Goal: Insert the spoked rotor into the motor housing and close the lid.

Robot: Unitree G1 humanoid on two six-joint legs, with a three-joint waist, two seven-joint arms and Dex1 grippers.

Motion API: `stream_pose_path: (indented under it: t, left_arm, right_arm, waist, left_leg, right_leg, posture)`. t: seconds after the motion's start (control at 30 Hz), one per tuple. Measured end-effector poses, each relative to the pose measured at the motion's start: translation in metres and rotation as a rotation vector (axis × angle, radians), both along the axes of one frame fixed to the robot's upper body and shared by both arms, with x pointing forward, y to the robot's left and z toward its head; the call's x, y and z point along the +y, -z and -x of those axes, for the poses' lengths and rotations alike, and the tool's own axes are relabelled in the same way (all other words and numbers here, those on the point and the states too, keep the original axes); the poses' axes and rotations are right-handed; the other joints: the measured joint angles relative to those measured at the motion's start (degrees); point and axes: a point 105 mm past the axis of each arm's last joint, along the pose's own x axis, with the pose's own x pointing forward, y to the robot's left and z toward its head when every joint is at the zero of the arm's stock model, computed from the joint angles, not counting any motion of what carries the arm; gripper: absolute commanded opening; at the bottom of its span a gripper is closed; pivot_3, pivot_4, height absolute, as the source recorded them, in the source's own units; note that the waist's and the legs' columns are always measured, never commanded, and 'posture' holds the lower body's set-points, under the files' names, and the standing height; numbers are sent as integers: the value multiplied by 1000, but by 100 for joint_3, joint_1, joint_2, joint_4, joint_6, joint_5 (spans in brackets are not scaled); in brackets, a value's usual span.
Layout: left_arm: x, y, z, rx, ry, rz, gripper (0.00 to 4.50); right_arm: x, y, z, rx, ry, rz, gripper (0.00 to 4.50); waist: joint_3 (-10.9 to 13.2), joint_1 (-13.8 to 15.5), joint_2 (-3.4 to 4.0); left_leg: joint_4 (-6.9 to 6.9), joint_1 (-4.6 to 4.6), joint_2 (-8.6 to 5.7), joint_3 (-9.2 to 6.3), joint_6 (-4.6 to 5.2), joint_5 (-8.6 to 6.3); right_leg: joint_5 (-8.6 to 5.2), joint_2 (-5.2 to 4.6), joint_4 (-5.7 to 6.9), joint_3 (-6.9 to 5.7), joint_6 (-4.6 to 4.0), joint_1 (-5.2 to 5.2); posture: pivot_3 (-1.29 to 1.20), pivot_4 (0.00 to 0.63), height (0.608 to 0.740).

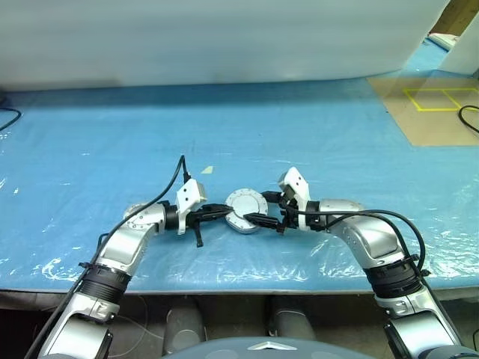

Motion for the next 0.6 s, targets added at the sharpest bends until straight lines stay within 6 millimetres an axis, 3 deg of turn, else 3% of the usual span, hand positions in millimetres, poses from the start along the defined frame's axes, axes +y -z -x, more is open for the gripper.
stream_pose_path:
  t: [0.23, 0.6]
  left_arm:
    - [1, 0, 1, 8, 1, -1, 0]
    - [2, 0, 1, 9, 1, -3, 0]
  right_arm:
    - [-2, 3, 3, 306, 134, -138, 4477]
    - [-4, 2, 14, 540, 187, -312, 4477]
  waist:
    - [0, 1, 2]
    - [2, 0, 6]
  left_leg:
    - [-1, 0, 0, 0, -1, 1]
    - [-6, 2, 0, 1, -2, 1]
  right_leg:
    - [0, 0, -1, -2, 0, -1]
    - [-2, 0, -3, -3, 1, -5]
  posture:
    - [0, 150, 740]
    - [0, 150, 740]
